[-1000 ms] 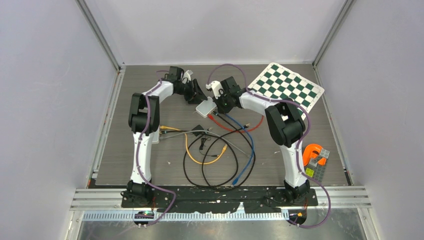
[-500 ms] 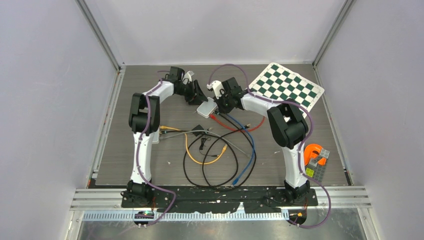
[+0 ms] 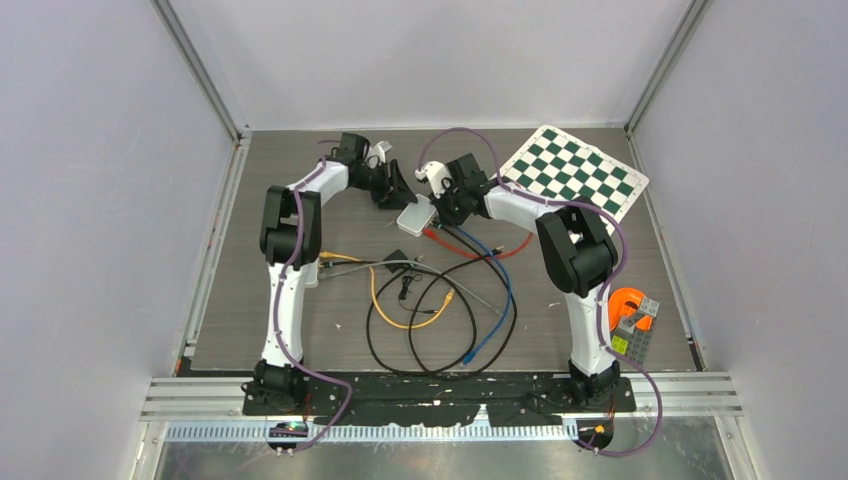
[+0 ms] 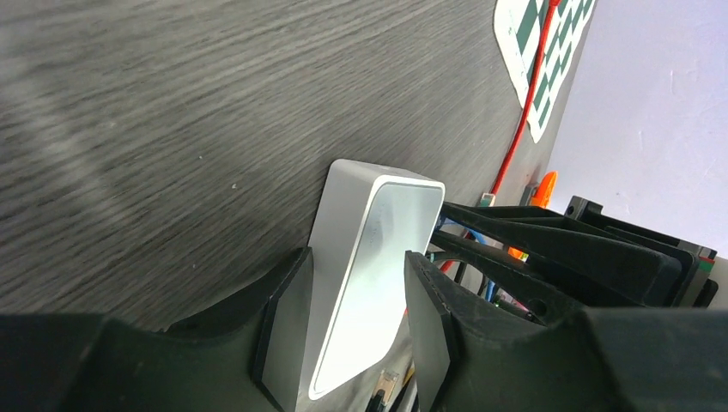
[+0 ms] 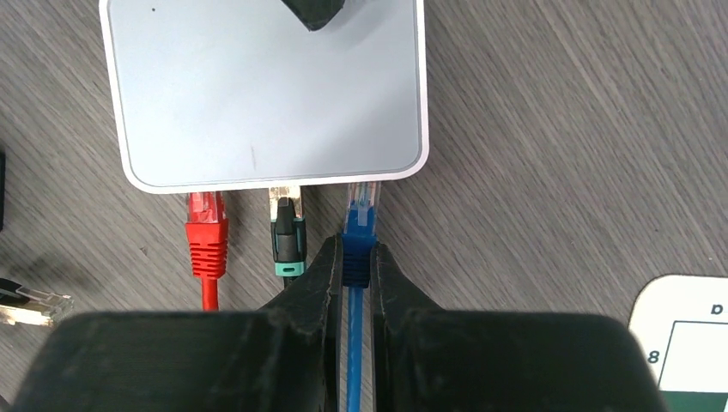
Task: Insert the plug into the switch port
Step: Insert the connector into the switch port.
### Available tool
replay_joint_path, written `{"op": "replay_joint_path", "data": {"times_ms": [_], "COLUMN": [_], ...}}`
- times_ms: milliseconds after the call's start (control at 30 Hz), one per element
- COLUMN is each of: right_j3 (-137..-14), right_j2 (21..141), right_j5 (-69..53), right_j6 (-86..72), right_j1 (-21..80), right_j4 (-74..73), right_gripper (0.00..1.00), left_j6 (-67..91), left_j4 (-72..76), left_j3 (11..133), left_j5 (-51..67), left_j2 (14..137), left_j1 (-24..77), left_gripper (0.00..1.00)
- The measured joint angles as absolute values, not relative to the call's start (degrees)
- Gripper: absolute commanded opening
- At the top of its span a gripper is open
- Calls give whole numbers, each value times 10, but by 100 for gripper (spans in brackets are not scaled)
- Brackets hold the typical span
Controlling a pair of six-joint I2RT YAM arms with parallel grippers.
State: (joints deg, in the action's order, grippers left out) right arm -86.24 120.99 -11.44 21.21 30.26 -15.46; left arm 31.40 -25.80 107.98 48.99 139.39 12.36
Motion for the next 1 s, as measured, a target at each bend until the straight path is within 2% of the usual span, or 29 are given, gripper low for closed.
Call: {"op": "replay_joint_path", "data": {"times_ms": [733,1000], "right_j3": [-836,-810], "right_j2": [1205,1192], "right_j5": [-148,-158], "right_j6": [267,273], "right_j1": [303,303], "right_j4": [-132,-108], "right_gripper": [5,5], "left_j6": [264,258], "left_j4": [-265,-239], "left_j3": [1073,1033], "left_j5": [518,522], "left_j2": [1395,1378], "left_j1": [126,127], "left_gripper": [40,39]}}
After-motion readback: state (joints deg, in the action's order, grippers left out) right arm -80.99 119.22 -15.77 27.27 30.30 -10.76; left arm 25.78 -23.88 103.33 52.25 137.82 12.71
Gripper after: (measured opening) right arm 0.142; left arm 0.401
